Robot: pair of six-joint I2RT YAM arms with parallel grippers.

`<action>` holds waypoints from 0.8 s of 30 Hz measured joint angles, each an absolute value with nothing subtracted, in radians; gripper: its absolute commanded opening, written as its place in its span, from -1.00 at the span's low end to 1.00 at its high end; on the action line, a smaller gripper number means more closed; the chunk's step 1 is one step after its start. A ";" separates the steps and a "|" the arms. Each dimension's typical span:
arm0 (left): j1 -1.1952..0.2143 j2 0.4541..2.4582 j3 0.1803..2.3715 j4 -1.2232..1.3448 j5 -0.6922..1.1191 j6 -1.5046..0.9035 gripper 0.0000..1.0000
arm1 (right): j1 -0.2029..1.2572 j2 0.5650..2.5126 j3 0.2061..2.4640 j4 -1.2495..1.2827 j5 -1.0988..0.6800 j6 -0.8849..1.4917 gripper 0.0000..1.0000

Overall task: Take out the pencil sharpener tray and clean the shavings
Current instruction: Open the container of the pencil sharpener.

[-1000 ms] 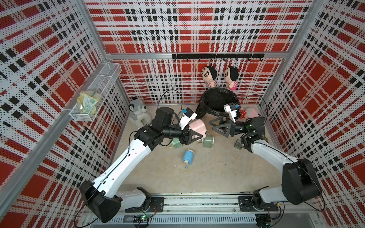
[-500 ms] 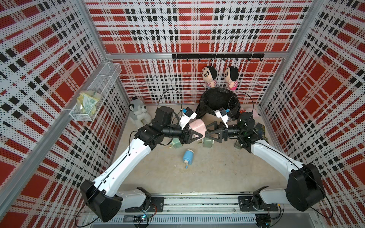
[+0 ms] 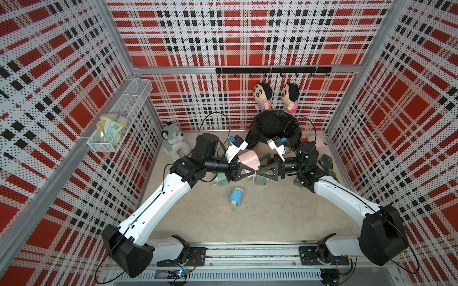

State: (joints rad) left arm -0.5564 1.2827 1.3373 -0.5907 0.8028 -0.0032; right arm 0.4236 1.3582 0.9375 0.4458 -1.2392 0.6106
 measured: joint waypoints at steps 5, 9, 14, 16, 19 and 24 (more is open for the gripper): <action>-0.557 1.283 1.337 -0.591 0.819 -0.003 0.08 | 0.424 1.346 0.940 0.467 -1.250 0.634 0.56; -0.557 1.283 1.336 -0.591 0.830 -0.003 0.08 | 0.424 1.344 0.947 0.474 -1.254 0.646 0.53; -0.557 1.283 1.336 -0.591 0.835 -0.003 0.08 | 0.424 1.341 0.947 0.485 -1.257 0.656 0.46; -0.557 1.283 1.336 -0.591 0.836 -0.003 0.08 | 0.424 1.340 0.947 0.485 -1.258 0.659 0.42; -0.557 1.283 1.336 -0.591 0.840 -0.003 0.08 | 0.424 1.336 0.947 0.486 -1.259 0.664 0.34; -0.557 1.283 1.336 -0.591 0.846 -0.007 0.07 | 0.424 1.330 0.947 0.493 -1.264 0.662 0.10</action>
State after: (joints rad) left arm -0.5568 1.2827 1.3357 -0.5907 0.8463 -0.0067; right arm 0.4236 1.3304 0.9474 0.4927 -1.2640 0.6624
